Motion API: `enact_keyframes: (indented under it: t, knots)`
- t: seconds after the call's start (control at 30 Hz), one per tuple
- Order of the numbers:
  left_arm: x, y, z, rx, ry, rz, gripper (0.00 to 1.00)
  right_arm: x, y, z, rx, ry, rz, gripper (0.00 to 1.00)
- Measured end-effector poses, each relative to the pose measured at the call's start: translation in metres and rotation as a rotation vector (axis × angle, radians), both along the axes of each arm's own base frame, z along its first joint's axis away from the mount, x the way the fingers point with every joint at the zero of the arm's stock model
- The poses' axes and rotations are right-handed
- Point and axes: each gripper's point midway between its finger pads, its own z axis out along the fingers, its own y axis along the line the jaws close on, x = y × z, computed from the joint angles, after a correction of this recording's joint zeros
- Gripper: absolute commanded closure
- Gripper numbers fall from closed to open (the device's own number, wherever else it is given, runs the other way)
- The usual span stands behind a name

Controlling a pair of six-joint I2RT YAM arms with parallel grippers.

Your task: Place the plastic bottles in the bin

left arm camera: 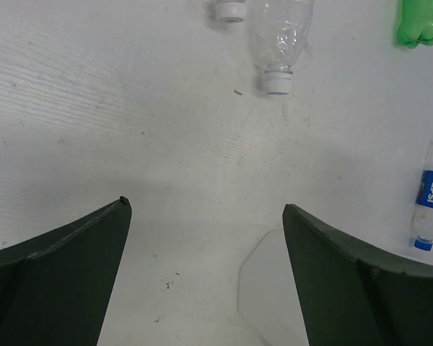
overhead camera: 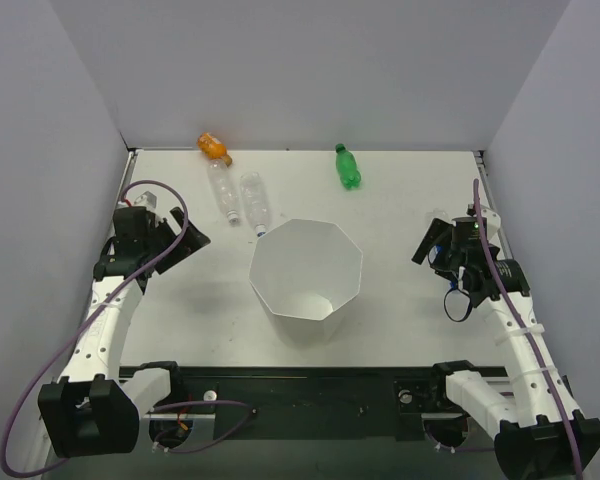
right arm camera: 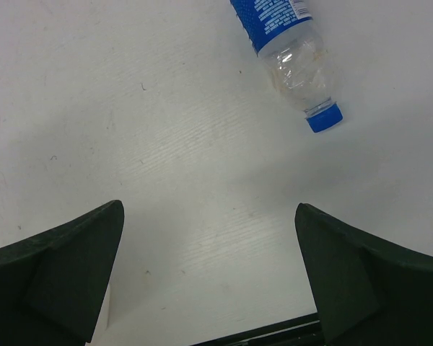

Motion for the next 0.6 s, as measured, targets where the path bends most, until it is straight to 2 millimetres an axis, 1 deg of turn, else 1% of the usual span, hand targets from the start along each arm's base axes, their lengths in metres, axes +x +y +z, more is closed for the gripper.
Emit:
enact_keyframes:
  t: [0.2,0.4,0.5,0.6]
  knots:
    - [0.0,0.001,0.0,0.006,0.001,0.005,0.03,0.001,-0.003,0.007,-0.009,-0.037,-0.01,0.0]
    - [0.001,0.002,-0.001,0.013,0.002,0.012,0.03,0.001,-0.004,0.006,-0.014,-0.033,-0.015,0.0]
    - [0.001,0.0,-0.001,0.016,0.001,0.01,0.03,0.001,-0.007,0.007,-0.03,-0.035,-0.029,0.0]
    - [0.0,-0.003,0.001,0.021,-0.006,0.01,0.03,0.001,-0.017,0.006,-0.078,-0.024,-0.052,0.0]
